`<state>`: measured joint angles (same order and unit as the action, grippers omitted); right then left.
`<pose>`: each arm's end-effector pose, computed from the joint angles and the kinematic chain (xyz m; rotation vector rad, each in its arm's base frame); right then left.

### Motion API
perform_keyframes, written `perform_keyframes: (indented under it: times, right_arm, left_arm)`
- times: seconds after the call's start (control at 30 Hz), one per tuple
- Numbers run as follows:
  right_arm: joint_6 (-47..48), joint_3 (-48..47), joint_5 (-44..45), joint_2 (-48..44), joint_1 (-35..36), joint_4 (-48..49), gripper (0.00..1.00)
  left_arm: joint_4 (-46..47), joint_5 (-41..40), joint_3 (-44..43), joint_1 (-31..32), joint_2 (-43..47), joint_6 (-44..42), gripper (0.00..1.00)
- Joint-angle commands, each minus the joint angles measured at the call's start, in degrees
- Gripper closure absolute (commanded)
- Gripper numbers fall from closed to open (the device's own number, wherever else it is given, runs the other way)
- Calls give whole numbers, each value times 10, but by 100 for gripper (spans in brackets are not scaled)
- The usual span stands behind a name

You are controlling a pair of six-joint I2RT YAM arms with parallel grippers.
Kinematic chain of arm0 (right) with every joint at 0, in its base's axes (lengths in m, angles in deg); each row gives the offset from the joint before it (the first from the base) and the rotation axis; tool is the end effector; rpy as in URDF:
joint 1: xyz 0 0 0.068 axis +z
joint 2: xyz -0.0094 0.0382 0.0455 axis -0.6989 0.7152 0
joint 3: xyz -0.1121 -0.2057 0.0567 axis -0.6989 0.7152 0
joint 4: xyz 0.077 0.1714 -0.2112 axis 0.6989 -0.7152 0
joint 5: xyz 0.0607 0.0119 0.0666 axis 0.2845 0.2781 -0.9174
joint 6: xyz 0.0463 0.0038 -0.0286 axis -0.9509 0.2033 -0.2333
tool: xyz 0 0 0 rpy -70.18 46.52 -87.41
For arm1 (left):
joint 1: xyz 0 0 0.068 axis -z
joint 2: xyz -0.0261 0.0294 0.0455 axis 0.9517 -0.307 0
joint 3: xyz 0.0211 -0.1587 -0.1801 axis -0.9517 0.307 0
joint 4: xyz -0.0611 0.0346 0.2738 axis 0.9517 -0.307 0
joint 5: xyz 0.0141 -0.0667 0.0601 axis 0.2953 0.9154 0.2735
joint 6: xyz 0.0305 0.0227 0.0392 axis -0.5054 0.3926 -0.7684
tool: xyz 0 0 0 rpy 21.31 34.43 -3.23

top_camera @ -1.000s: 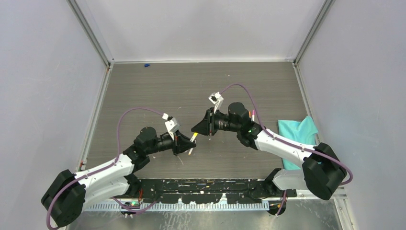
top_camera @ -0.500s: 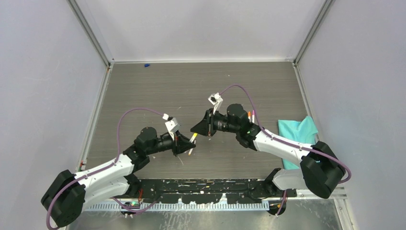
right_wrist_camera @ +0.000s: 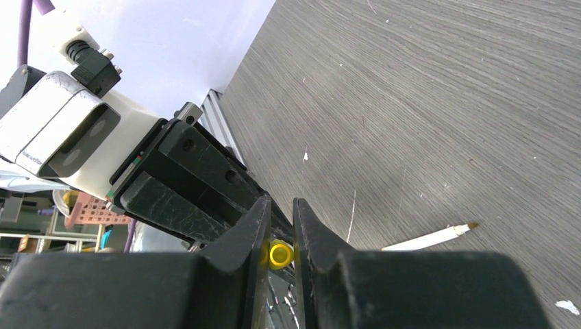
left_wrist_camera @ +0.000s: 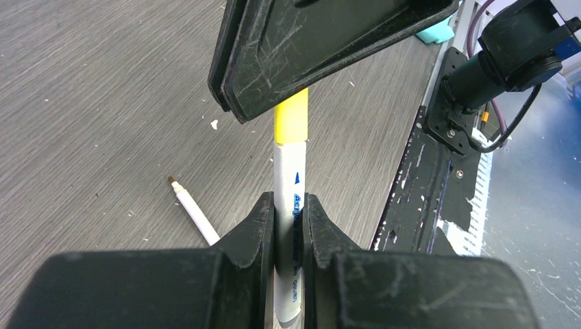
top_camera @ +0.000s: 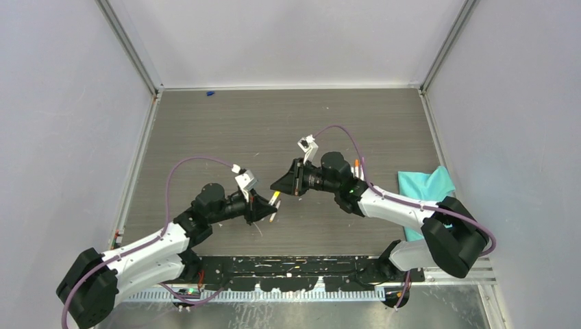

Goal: Insert the pens into the pen caps
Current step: Press the pen cap onto the pen.

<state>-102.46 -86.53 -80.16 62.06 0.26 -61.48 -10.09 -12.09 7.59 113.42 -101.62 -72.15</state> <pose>0.2135 0.2330 0.1931 -0.4231 2.0005 1.4207 0.1632 -0.1640 0.1630 0.7483 1.7695 -1.0751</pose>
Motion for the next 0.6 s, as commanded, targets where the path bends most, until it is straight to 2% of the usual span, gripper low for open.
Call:
perform_keyframes:
  times: [0.0, 0.3, 0.57]
  right_arm:
    - [-11, 30, -49, 8, 30, 43, 99]
    - [-6, 47, -101, 26, 50, 84, 99]
    - [-36, 80, -83, 31, 62, 126, 99]
  left_arm:
    - [101, 5, -17, 2, 23, -3, 100]
    - [112, 22, -16, 0, 24, -1, 100]
    - [126, 8, -12, 0, 32, 6, 100]
